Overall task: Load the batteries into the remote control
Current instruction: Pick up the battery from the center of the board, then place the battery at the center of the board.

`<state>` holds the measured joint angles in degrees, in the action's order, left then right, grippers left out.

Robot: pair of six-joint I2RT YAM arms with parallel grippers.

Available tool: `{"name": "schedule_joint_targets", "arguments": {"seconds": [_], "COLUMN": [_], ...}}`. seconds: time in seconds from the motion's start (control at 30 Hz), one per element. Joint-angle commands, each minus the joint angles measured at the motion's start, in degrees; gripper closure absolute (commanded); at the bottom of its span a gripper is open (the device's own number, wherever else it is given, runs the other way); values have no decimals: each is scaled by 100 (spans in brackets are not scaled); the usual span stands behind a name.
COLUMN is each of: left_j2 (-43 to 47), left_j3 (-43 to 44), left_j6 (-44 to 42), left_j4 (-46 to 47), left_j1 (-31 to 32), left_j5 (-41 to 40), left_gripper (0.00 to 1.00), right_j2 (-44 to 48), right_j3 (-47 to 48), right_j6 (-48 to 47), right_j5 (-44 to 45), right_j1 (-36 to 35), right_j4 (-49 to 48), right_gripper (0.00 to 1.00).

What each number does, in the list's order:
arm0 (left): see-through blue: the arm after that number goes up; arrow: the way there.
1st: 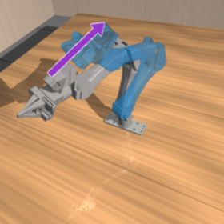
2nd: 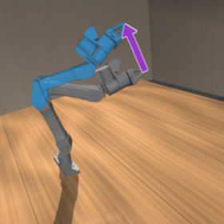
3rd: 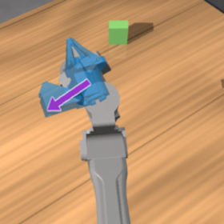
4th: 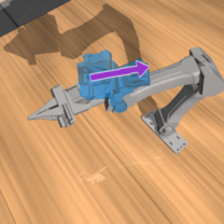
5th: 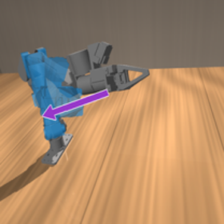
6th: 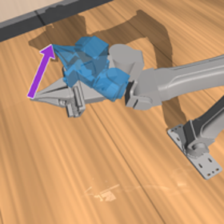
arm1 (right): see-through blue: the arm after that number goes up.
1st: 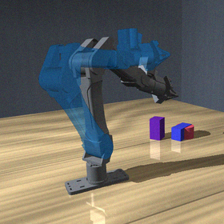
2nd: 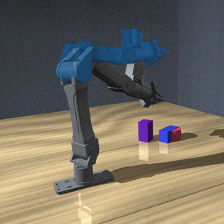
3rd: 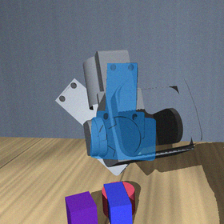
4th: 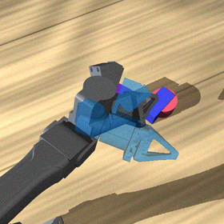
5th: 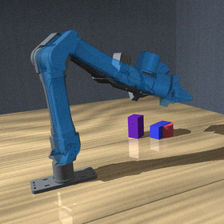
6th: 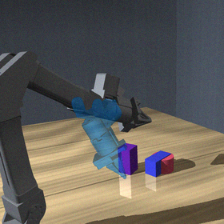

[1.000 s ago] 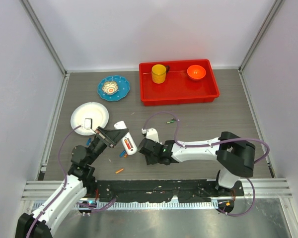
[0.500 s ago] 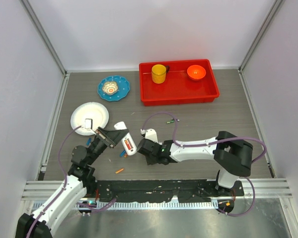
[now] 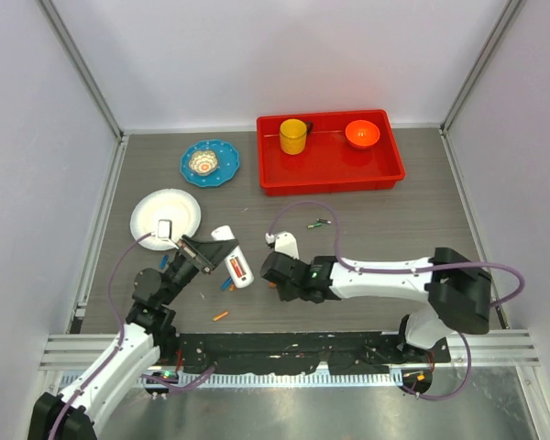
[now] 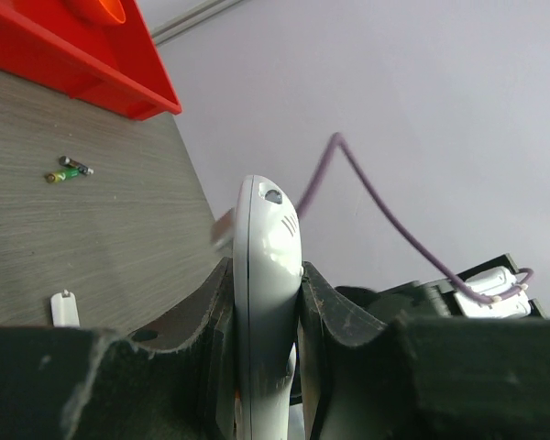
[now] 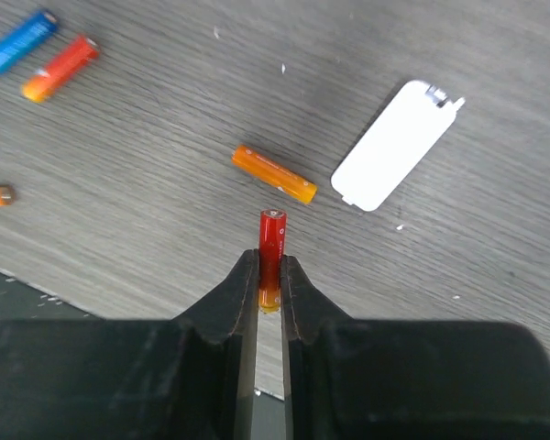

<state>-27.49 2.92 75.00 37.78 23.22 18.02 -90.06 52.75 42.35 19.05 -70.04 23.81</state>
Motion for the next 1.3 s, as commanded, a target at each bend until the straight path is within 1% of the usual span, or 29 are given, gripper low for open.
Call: {"name": "schedule_joint_targets", "arguments": {"seconds": [0.0,0.1,0.17,0.23,0.27,0.33,0.37,0.47,0.53,0.67,0.9,1.07,1.17,1.2,1.27], "left_j2": [-116,-283,-433,-538,-643,-758,-863,-1092,-1346,-1681,-1769,-1813,-1804,-1796,-1769], "left_j3": [174,227,244,244,244,244,244,244,262,341,350,367,359,350,324], "left_j6": [-21,-21,-12,14,23,41,41,93,129,199,190,181,190,199,208], "left_j4": [265,396,519,677,730,879,932,1231,1502,1785,1864,1882,1882,1891,1900], "left_j1": [-28,-28,-28,-28,-28,-28,-28,-28,-28,-28,-28,-37,-28,-28,-28], "left_j5": [44,70,87,114,140,158,175,254,368,597,615,676,720,729,729], "left_gripper": [100,100,100,100,100,100,100,100,100,100,100,100,100,100,100], "right_j2": [839,1095,1280,1464,1517,1570,1597,1457,1282,763,-28,-213,-319,-336,-328], "right_j3": [569,675,596,352,254,9,-63,-169,-134,16,156,235,279,280,279], "right_j6": [-323,-543,-727,-851,-964,-1158,-1298,-1553,-1650,-1835,-1950,-1950,-1976,-1976,-1985], "right_j5": [520,617,539,268,179,-66,-94,-304,-436,-692,-745,-788,-894,-894,-894], "right_j1": [43,288,753,1201,1647,2001,2290,2661,2794,2943,2987,2996,2996,2996,3005], "right_j4": [544,773,870,880,853,722,669,449,361,492,721,756,835,835,853], "right_gripper": [99,99,99,99,99,99,99,99,99,99,99,99,90,82,73]}}
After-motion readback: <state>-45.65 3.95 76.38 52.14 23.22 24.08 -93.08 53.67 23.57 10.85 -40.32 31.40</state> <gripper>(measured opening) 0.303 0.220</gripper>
